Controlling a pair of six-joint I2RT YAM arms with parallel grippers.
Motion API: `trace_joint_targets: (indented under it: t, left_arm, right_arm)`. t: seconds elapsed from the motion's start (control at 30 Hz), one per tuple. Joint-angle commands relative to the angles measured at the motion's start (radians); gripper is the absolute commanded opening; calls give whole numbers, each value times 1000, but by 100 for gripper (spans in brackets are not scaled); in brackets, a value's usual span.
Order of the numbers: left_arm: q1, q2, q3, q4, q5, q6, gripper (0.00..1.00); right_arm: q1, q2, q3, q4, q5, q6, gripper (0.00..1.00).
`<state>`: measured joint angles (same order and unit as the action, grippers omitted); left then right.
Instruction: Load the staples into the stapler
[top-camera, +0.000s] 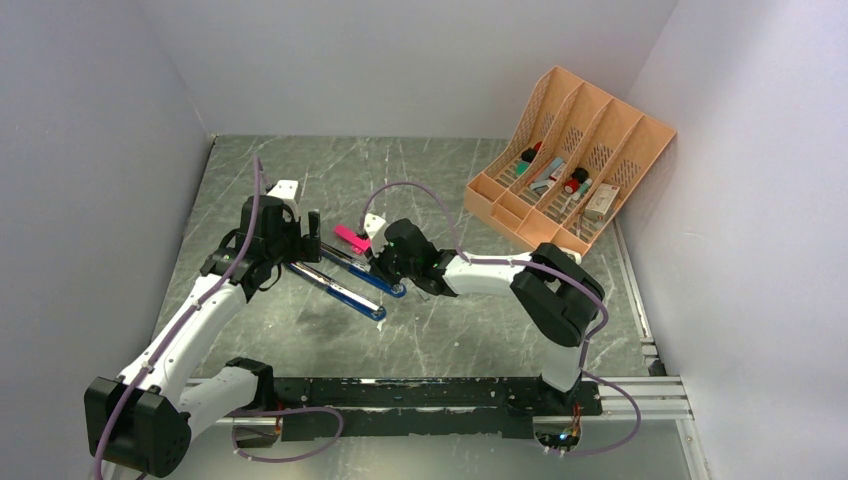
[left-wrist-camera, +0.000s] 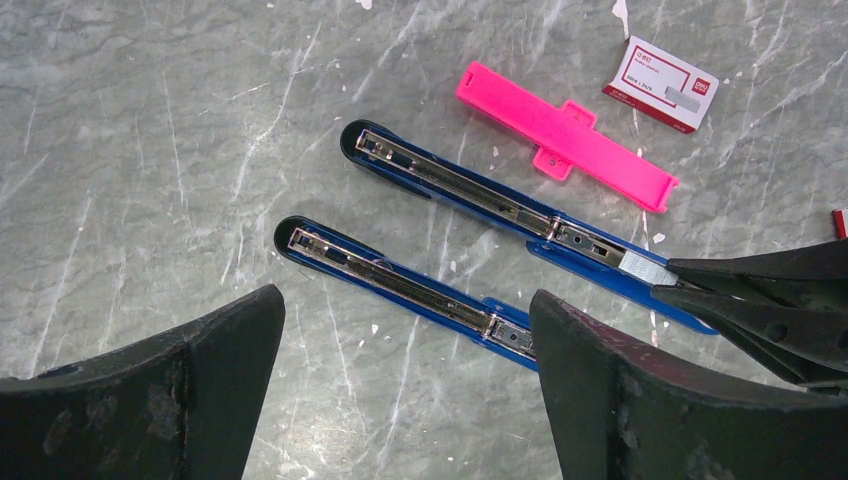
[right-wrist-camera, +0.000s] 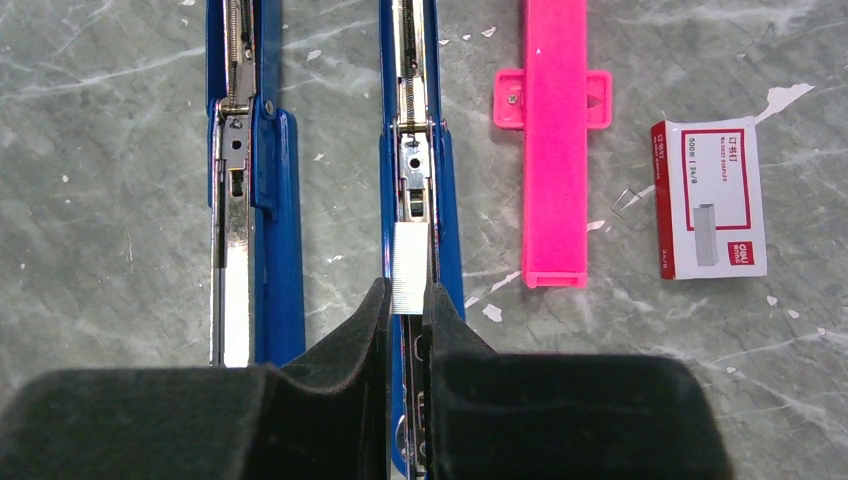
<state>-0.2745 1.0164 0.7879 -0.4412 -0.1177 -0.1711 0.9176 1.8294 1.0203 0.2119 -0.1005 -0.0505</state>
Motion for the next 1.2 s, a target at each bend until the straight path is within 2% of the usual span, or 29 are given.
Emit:
trace_joint_targets:
  t: [0.0,1.17]
  left_arm:
    - [1,-17,6,24,22,12,96]
    - [1,-16,5,24,23,12,96]
  right_arm:
    - [4,13,27,-5,1,-12,0]
    - [3,29,42,-24,-8,-16,0]
